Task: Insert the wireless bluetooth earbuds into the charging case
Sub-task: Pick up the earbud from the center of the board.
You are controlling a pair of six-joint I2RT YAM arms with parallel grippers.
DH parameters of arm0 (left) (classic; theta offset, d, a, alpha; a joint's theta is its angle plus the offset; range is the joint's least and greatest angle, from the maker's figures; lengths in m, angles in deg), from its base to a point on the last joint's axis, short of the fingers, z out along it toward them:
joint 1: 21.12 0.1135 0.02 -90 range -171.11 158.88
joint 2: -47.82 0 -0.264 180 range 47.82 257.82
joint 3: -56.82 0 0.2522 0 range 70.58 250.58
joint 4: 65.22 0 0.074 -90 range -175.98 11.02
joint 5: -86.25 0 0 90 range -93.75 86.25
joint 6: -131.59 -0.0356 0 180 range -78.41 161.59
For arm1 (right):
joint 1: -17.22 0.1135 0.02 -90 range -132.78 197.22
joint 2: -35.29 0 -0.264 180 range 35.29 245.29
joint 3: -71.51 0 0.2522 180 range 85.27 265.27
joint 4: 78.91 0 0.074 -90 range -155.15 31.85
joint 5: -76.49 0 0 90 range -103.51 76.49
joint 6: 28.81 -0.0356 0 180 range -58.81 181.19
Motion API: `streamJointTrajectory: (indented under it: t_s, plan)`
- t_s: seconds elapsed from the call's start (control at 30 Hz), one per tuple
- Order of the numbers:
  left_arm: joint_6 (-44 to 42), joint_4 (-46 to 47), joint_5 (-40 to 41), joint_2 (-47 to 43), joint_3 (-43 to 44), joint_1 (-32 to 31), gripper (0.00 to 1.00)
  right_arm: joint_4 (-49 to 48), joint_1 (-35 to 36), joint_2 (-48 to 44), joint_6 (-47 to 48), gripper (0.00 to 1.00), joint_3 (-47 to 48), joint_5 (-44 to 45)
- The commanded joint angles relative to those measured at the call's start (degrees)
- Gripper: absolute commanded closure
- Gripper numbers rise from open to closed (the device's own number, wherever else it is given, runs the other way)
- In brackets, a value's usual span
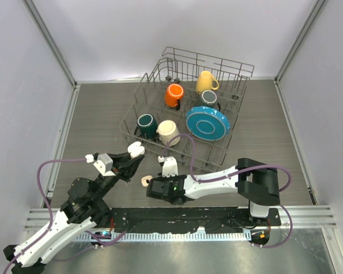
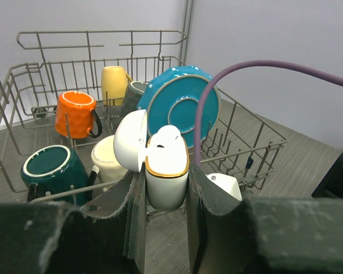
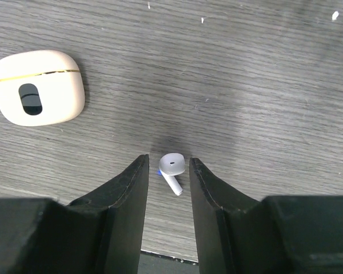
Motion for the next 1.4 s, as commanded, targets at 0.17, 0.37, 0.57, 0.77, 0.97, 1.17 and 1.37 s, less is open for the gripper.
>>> streamJointTrajectory:
  t_s: [0.17, 0.37, 0.57, 0.77, 0.97, 1.17, 1.37]
  plan:
    - [-0.1, 1.9, 0.2, -1.0, 1.4, -0.1, 1.00, 0.2, -0.3, 0.9, 2.2, 0.64, 2.0, -0.1]
    - [-0.1, 1.6, 0.4, -1.3, 1.2, -0.1, 1.00, -0.3, -0.6, 1.6, 2.2, 0.64, 1.7, -0.9]
    - [-0.1, 1.6, 0.3, -1.0, 1.3, -0.2, 1.00, -0.8, -1.0, 1.7, 2.6, 0.64, 1.2, -1.6]
    - [-0.1, 1.6, 0.3, -0.9, 1.4, -0.1, 1.00, -1.3, -1.4, 2.0, 3.6, 0.65, 1.0, -1.8]
    - [-0.1, 1.7, 0.2, -0.7, 1.2, -0.1, 1.00, -2.1, -1.8, 1.9, 4.1, 0.67, 0.3, -2.9]
    - [-0.1, 1.6, 0.2, -0.7, 1.0, -0.2, 1.00, -2.9, -2.5, 1.9, 4.4, 0.69, -0.5, -3.7]
    - [-0.1, 1.4, 0.3, -0.9, 1.0, -0.1, 1.00, -3.0, -2.5, 1.7, 4.7, 0.80, -0.5, -4.1]
